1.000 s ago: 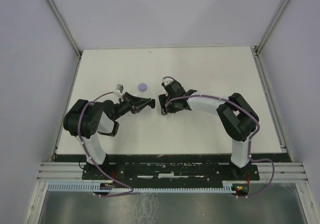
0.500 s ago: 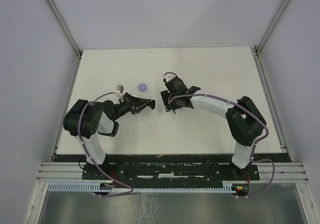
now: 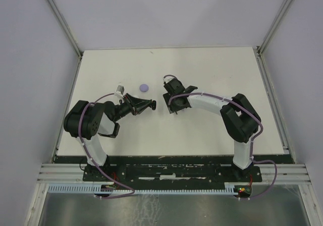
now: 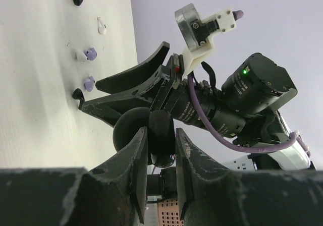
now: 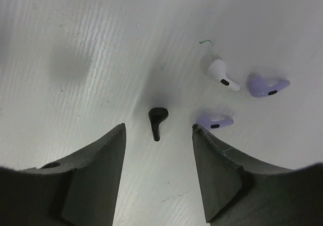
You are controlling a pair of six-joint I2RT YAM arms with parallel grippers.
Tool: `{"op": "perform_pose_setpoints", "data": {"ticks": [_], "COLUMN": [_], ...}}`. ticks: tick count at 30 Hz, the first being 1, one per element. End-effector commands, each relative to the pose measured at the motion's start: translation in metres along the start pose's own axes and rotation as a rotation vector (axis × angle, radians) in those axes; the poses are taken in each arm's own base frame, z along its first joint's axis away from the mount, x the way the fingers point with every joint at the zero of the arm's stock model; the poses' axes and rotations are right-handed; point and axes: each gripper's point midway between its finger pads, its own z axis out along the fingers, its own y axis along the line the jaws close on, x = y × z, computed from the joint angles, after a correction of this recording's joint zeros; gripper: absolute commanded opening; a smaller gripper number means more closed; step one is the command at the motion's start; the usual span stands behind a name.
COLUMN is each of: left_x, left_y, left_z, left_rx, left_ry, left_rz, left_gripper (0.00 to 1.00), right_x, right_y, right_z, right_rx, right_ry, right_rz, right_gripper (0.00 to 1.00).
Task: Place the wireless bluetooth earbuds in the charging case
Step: Pick up the earbud from the center of the board.
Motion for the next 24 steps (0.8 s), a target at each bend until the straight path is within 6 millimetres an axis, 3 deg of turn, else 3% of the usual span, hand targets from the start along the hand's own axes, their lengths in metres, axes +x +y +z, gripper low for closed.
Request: {"op": "perform_pose_setpoints", "data": {"ticks": [1, 24], "left_x": [0.000, -0.003], "left_y": [-0.040, -0.037], "left_z": [-0.005, -0.005], "left_rx": [0.155, 0.150], "left_ry": [0.002, 0.002], "left_rz": [0.126, 0.123], "left_gripper": [0.03, 0.03], "right_x": [-0.016, -0.011], "right_y": [0.002, 0.008], "right_z": [-0.001, 0.015], "right_rx": [0.014, -0.016], "right_ry": [-0.032, 0.000], "right_rz": [-0.018, -0.005], "right_gripper": [0.63, 0.53]}}
